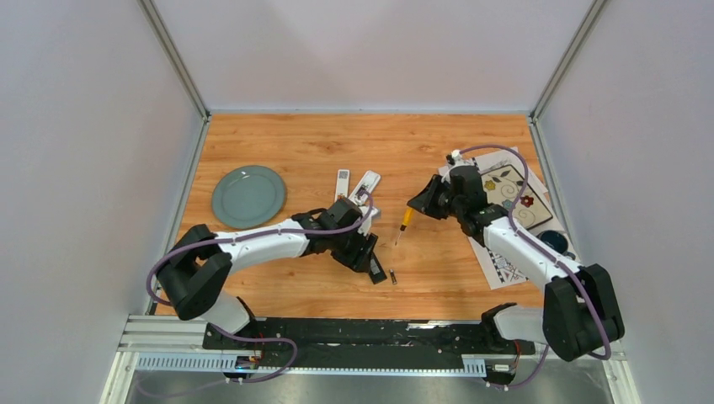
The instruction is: Unload the batteries from the remote control
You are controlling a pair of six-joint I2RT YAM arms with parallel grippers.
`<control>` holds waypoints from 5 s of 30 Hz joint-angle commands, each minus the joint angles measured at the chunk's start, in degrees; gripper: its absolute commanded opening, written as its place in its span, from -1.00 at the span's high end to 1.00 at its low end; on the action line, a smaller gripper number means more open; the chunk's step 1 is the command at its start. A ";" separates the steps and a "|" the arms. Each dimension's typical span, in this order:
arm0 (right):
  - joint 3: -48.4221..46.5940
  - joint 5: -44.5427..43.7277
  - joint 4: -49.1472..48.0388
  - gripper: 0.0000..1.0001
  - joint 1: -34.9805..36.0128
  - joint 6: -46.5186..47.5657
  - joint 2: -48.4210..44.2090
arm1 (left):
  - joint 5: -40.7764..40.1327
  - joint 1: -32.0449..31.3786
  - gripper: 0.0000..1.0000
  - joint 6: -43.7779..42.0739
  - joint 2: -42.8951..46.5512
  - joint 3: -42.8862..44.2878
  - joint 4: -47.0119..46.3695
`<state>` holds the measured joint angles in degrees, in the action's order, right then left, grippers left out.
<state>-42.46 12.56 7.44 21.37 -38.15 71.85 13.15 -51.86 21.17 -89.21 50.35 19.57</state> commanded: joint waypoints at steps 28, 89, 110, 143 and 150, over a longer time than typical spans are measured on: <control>-15.82 -4.38 -12.89 1.00 12.30 -3.07 25.26 | 20.07 23.20 0.92 21.19 -5.18 -16.77 -33.28; -15.64 2.21 -18.25 1.00 14.32 -8.87 26.06 | 12.17 23.20 0.98 8.36 0.09 -8.25 -8.94; -12.40 -0.35 -10.08 1.00 7.65 -2.72 11.82 | 6.45 23.90 -0.73 6.07 27.59 -14.39 -7.35; -3.95 4.14 -5.33 1.00 -9.76 2.03 1.62 | -16.23 19.16 -0.69 -5.26 -12.56 23.03 13.91; -3.68 4.49 -4.72 1.00 -11.26 2.82 0.83 | -17.18 18.20 -0.69 -5.44 -18.54 27.78 13.56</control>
<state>-46.11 16.19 3.25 10.74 -37.04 74.94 -2.68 -32.95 16.97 -105.82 74.11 32.47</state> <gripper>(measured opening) 0.156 0.849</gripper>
